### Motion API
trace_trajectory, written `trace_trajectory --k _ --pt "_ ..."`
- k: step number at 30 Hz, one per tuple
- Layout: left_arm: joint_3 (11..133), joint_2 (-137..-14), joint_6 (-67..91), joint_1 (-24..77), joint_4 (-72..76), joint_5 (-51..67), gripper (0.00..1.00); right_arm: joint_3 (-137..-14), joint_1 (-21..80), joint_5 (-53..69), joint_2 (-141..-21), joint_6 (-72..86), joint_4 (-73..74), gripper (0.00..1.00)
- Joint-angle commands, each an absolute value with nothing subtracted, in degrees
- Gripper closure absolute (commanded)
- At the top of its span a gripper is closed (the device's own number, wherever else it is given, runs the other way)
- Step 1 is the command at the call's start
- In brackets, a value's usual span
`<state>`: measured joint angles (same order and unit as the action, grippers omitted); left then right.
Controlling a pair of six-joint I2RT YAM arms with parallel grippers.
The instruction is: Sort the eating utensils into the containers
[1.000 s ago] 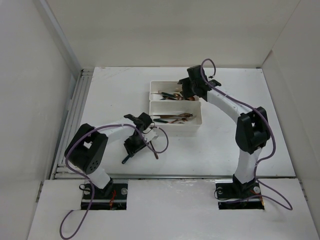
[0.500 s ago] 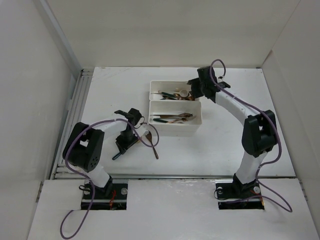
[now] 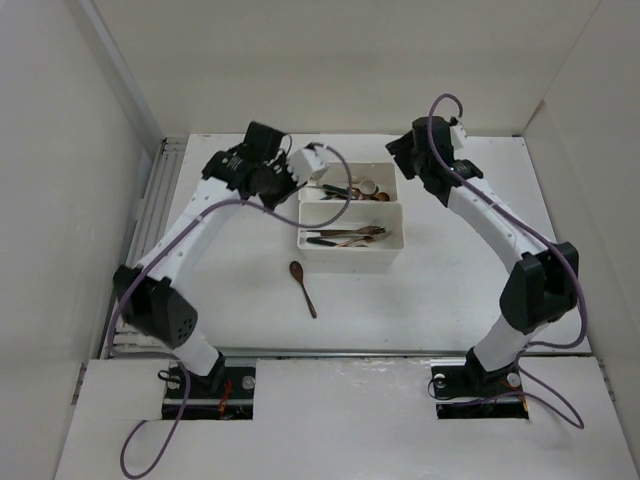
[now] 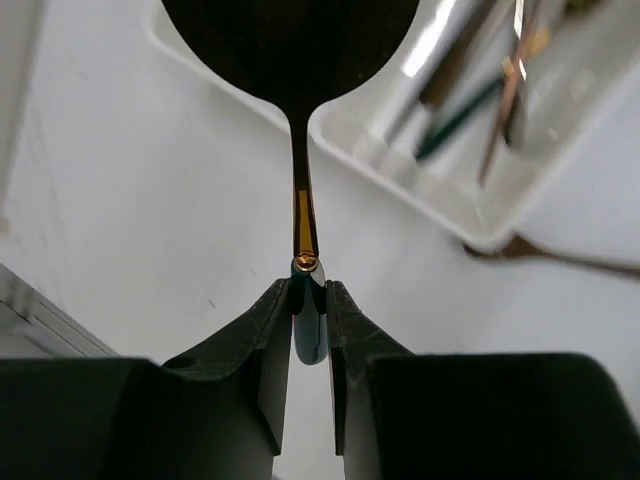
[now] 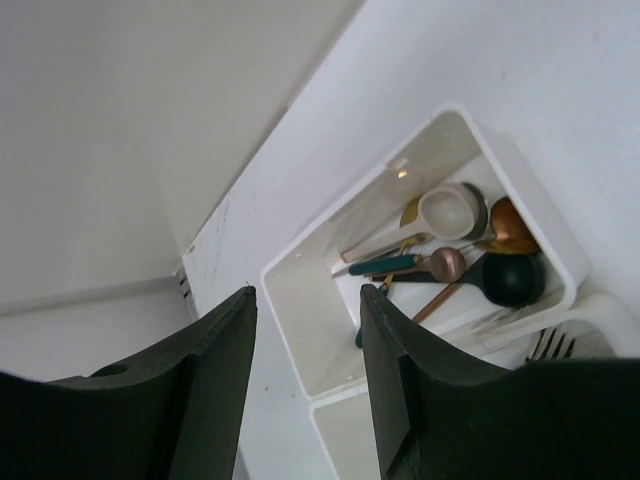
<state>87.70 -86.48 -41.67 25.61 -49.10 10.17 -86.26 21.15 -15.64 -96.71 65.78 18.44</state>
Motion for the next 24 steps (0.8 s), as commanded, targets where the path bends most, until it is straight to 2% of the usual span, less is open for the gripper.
trace_trajectory --k 1,2,7,10,14,15,20,21,22,24 --pt "99.6 -99.1 -37.4 28.3 -43.8 12.0 1.00 -85.2 20.2 -23.0 -90.4 57.1 16.5 0.49" --pt "104.9 -101.8 -38.6 29.3 -40.5 9.8 1.00 -83.9 19.3 -23.8 -88.0 56.6 16.5 0.49" --pt "112.3 -115.4 -47.4 33.8 -26.5 -5.1 1.00 -77.1 15.6 -25.5 -80.5 54.6 17.1 0.49" --pt "113.6 -119.3 -49.0 35.2 -20.1 -8.0 1.00 -75.4 14.2 -27.8 -76.3 52.5 18.2 0.49" --pt "114.3 -122.0 -46.9 35.7 -20.7 -8.0 1.00 -73.0 13.5 -30.7 -72.3 50.7 18.8 0.49" --pt "114.3 -122.8 -46.8 35.7 -21.4 -8.0 0.97 -73.0 13.5 -30.7 -71.7 50.1 18.8 0.49" --pt "111.5 -121.0 -43.7 35.7 -20.3 -8.0 0.29 -71.8 13.0 -31.4 -70.4 49.0 18.8 0.49" --pt "110.9 -120.2 -42.6 35.7 -19.7 -8.0 0.19 -72.3 13.0 -30.9 -70.4 48.5 18.8 0.49" --pt "110.9 -119.5 -42.5 35.7 -19.2 -8.0 0.01 -72.3 13.0 -30.3 -70.4 48.5 18.8 0.48" --pt "110.9 -116.9 -41.0 36.2 -18.4 -8.0 0.00 -73.9 13.0 -28.7 -70.4 47.8 18.8 0.48"
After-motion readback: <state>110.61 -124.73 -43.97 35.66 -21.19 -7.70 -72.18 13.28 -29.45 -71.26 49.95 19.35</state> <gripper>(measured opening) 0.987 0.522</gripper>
